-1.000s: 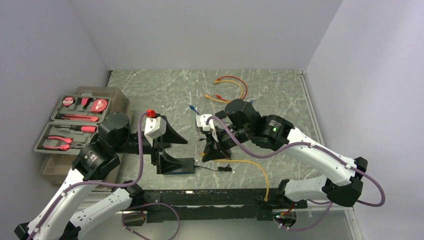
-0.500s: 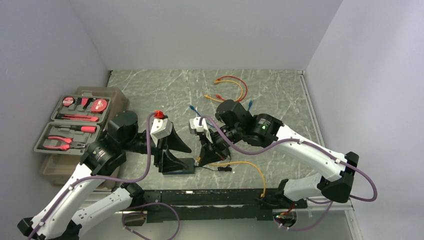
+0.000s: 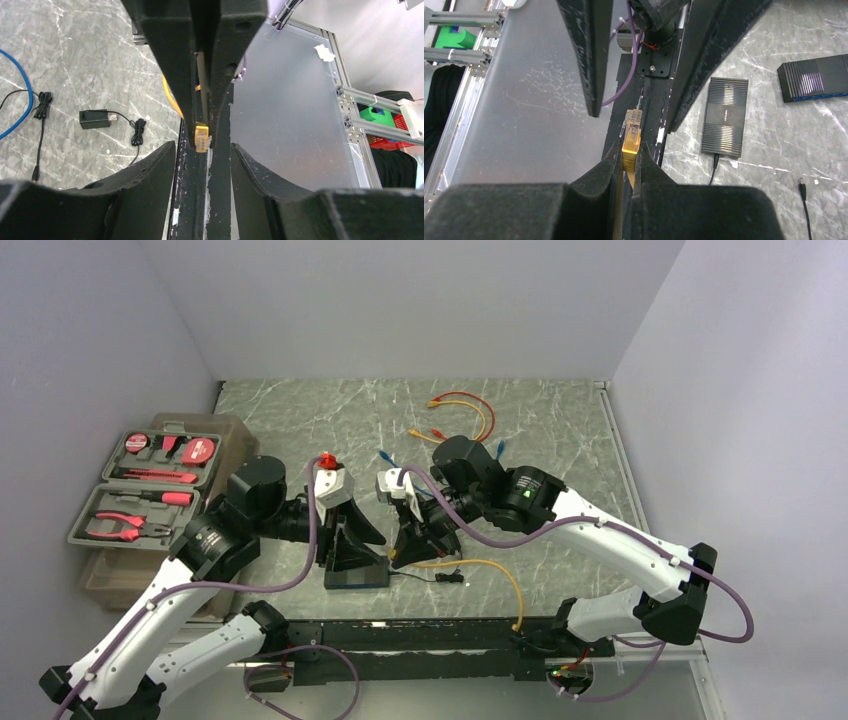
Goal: Insert the plug into the switch port
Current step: Pick up the connector from the center of the board.
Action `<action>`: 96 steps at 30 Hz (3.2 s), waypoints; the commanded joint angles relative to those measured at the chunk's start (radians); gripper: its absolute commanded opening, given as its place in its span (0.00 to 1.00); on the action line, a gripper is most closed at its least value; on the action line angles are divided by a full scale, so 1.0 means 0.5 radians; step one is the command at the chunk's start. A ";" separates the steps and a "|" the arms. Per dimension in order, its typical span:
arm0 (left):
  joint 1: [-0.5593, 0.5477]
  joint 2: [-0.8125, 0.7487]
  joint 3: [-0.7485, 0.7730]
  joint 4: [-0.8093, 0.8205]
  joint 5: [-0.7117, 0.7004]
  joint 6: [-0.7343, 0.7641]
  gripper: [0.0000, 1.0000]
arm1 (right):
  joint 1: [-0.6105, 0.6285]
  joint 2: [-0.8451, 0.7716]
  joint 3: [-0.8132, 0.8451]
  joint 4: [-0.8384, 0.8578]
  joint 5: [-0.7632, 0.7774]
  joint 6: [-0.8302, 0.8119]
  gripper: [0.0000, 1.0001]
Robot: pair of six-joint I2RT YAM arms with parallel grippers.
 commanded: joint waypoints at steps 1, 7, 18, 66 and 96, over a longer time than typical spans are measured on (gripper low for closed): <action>-0.006 0.025 0.032 0.021 -0.052 -0.003 0.49 | -0.004 -0.003 0.092 0.111 0.016 0.032 0.00; -0.006 0.019 0.033 0.021 -0.073 0.000 0.46 | -0.002 0.018 0.099 0.099 0.021 0.027 0.00; -0.004 0.013 0.033 -0.004 -0.110 0.008 0.40 | -0.003 0.023 0.074 0.080 0.051 0.037 0.00; -0.004 -0.062 -0.065 0.120 -0.396 -0.215 0.00 | -0.002 -0.120 -0.064 0.202 0.424 0.113 0.36; 0.289 -0.318 -0.634 0.646 -0.838 -1.366 0.00 | 0.074 -0.717 -1.216 1.707 0.979 -0.370 0.61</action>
